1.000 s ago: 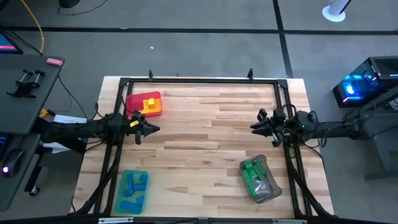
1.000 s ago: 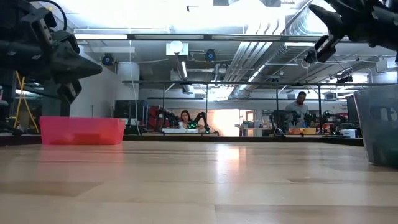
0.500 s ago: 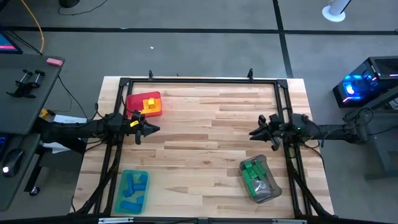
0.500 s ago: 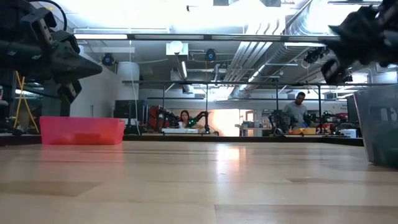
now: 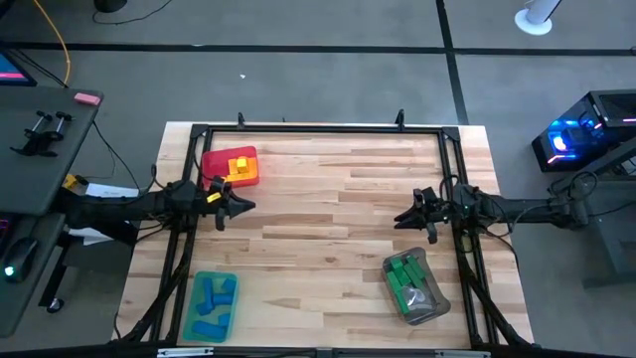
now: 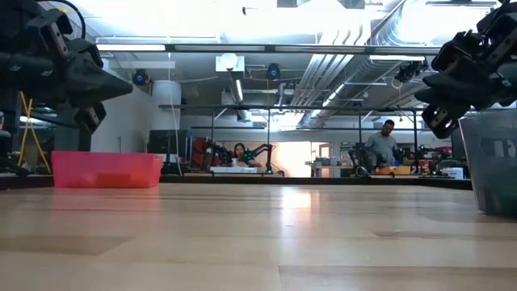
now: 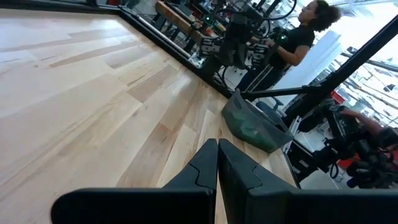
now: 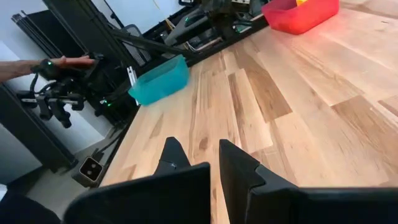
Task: Sort blocks
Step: Return to Home Position
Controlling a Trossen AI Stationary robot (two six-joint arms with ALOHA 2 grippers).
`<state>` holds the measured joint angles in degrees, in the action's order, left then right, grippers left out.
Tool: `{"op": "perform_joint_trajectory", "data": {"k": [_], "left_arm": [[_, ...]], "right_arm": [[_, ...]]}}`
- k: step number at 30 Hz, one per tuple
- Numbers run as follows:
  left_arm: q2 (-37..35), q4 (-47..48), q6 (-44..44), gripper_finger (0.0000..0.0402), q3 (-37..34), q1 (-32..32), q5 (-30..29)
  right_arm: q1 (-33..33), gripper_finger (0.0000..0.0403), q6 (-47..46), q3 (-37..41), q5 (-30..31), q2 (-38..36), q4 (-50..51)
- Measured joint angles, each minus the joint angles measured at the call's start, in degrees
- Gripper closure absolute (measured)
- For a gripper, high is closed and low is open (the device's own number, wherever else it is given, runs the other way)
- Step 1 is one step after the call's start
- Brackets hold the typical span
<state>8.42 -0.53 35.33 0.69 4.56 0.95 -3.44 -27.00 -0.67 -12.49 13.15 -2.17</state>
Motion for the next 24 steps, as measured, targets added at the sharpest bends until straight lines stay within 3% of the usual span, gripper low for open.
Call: {"op": "perform_joint_trajectory", "data": {"k": [5,10,24], "left_arm": [[-4.6,-0.13,-0.02,0.0401,0.0,0.02,-0.08],[-8.22,-0.65,-0.02,0.0401,0.08,0.32,-0.08],[-8.21,0.06,0.0,0.0401,-0.02,1.07,-0.15]], "right_arm": [[0.0,0.0402,0.01,0.09,0.04,-3.58,-0.45],[-0.07,0.0402,0.02,0.09,0.07,-12.9,-0.55],[-0.31,0.0402,0.0,0.11,-0.2,-12.77,-3.2]]}}
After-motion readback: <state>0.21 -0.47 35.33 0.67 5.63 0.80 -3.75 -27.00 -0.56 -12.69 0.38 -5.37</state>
